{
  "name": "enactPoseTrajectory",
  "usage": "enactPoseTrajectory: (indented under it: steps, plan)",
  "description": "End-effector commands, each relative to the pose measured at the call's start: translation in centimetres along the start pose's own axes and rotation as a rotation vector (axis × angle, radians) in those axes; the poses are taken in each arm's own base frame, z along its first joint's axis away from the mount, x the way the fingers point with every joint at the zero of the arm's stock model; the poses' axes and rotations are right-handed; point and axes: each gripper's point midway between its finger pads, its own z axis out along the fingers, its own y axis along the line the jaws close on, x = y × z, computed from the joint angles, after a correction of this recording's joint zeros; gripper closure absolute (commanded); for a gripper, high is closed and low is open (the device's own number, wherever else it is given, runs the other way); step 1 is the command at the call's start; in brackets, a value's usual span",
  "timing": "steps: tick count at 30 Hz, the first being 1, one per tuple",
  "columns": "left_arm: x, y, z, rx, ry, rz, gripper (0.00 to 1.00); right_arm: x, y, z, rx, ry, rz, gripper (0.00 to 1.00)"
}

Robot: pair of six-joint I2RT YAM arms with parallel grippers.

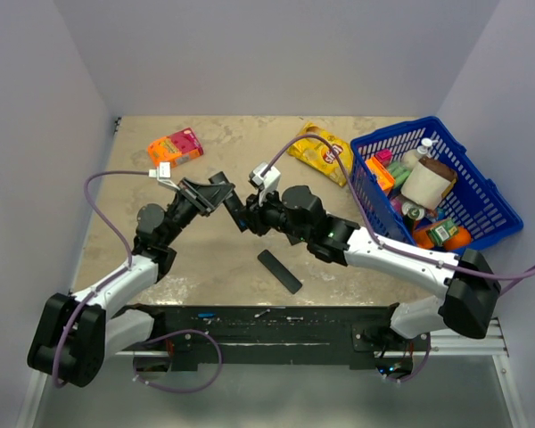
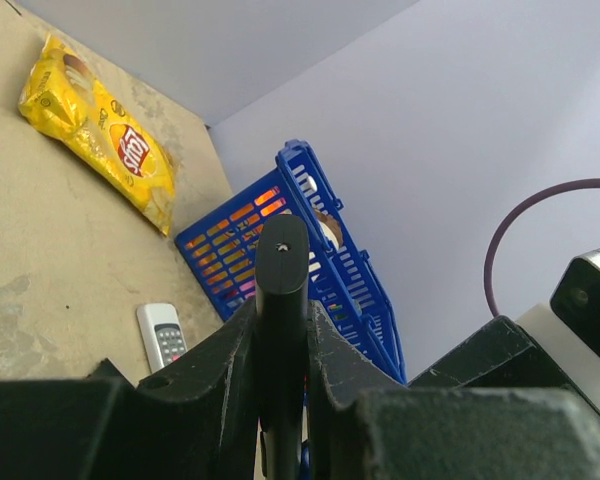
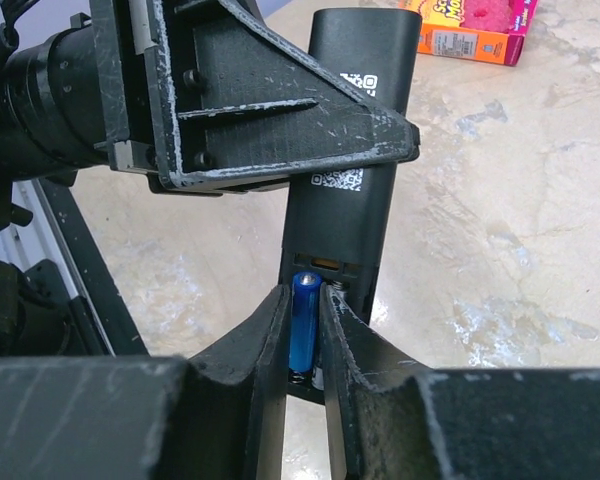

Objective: Load the batteries into the remote control
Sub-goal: Load the battery into the remote control.

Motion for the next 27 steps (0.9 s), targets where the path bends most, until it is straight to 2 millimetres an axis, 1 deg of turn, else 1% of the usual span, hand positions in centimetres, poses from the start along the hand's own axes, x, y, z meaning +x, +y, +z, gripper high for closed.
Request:
enactPoseTrajectory:
  steps: [1, 3, 4, 7, 10, 11, 16, 22, 27]
  plan:
    - [-1.8, -4.7, 0.6, 0.17, -0.043, 0.047, 1.0, -0.3, -0.3, 0.6, 0.016, 0.027, -0.028, 0.77]
    - [-1.8, -5.1, 0.7, 0.182, -0.04, 0.052, 1.0, -0.5, -0.1, 0.9, 0.012, 0.028, -0.027, 0.75]
    - [-1.6, -5.0, 0.7, 0.183, -0.032, 0.052, 1.0, -0.1, -0.2, 1.0, 0.012, 0.039, -0.029, 0.75]
    - [-1.6, -5.3, 0.6, 0.194, -0.03, 0.059, 1.0, -0.4, -0.1, 1.2, 0.01, 0.036, -0.025, 0.73]
    - [-1.6, -5.1, 0.6, 0.189, -0.028, 0.06, 1.0, -0.9, -0.1, 1.1, 0.012, 0.028, -0.023, 0.7]
    - [-1.5, -5.0, 0.5, 0.186, -0.025, 0.058, 1.0, -1.2, 0.1, 1.0, 0.009, 0.023, -0.022, 0.69]
    - [-1.5, -4.7, 0.7, 0.177, -0.025, 0.047, 1.0, -2.7, 0.0, 0.4, 0.026, -0.004, -0.028, 0.61]
    - [-1.2, -4.6, 0.9, 0.184, -0.01, 0.027, 1.0, -3.9, -0.4, 0.0, 0.048, -0.024, -0.041, 0.53]
    - [-1.2, -4.7, 0.8, 0.188, -0.009, 0.023, 1.0, -4.8, -0.1, 0.0, 0.044, -0.032, -0.041, 0.5]
